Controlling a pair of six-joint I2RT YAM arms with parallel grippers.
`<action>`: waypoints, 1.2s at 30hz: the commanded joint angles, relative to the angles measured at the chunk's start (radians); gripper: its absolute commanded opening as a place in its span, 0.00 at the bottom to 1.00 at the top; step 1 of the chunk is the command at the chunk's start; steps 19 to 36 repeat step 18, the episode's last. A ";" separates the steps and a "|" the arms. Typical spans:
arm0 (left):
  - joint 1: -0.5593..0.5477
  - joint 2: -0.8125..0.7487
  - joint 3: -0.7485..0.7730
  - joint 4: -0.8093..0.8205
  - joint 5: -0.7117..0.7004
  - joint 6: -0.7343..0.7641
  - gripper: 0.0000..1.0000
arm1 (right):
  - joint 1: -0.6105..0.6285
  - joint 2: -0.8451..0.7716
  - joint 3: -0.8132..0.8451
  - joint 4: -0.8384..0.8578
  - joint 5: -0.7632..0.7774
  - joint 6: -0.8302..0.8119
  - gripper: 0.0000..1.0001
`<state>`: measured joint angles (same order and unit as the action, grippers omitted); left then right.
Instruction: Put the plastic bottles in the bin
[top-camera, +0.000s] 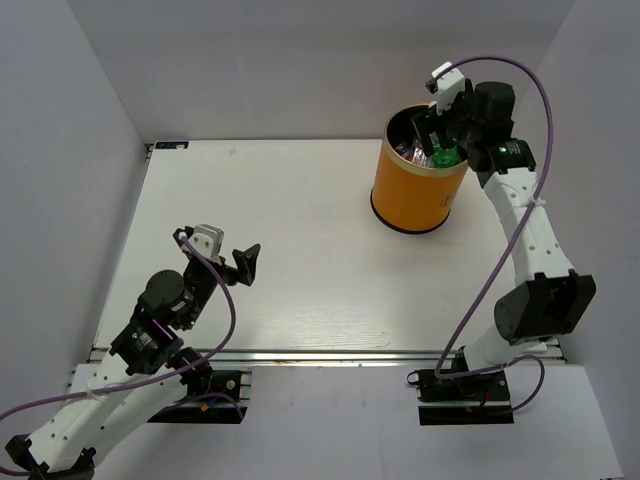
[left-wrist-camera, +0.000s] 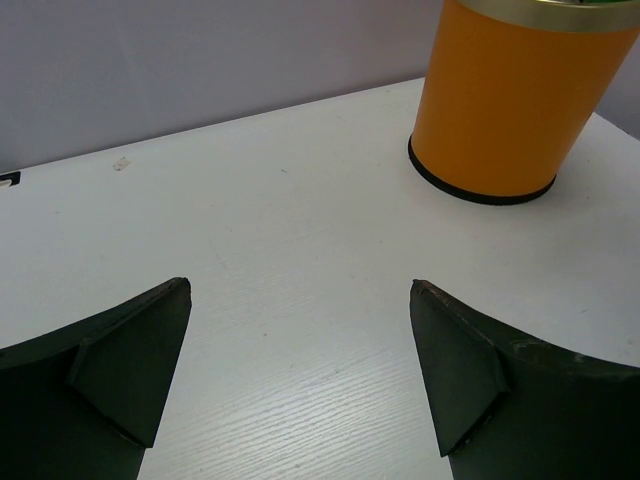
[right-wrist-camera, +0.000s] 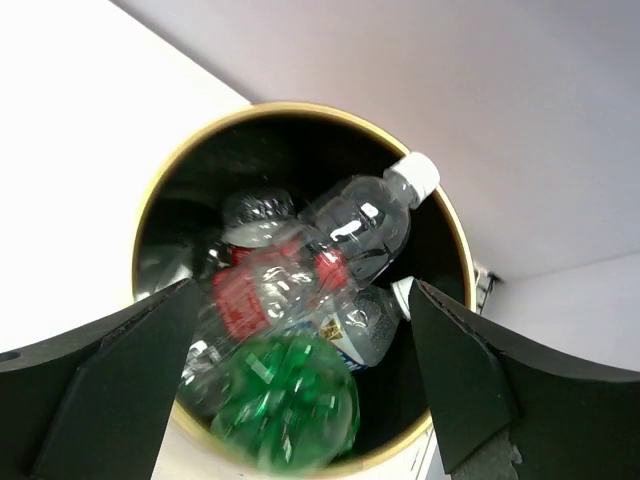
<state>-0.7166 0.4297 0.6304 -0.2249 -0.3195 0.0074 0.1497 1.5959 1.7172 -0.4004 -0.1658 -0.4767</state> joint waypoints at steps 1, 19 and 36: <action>0.003 0.009 -0.001 0.006 0.042 0.008 1.00 | -0.006 -0.103 0.048 -0.030 -0.077 0.038 0.90; 0.003 0.058 -0.011 0.027 0.183 0.037 1.00 | -0.001 -0.994 -0.749 -0.072 -0.242 0.207 0.90; 0.003 0.058 -0.011 0.027 0.183 0.037 1.00 | -0.001 -0.994 -0.749 -0.072 -0.242 0.207 0.90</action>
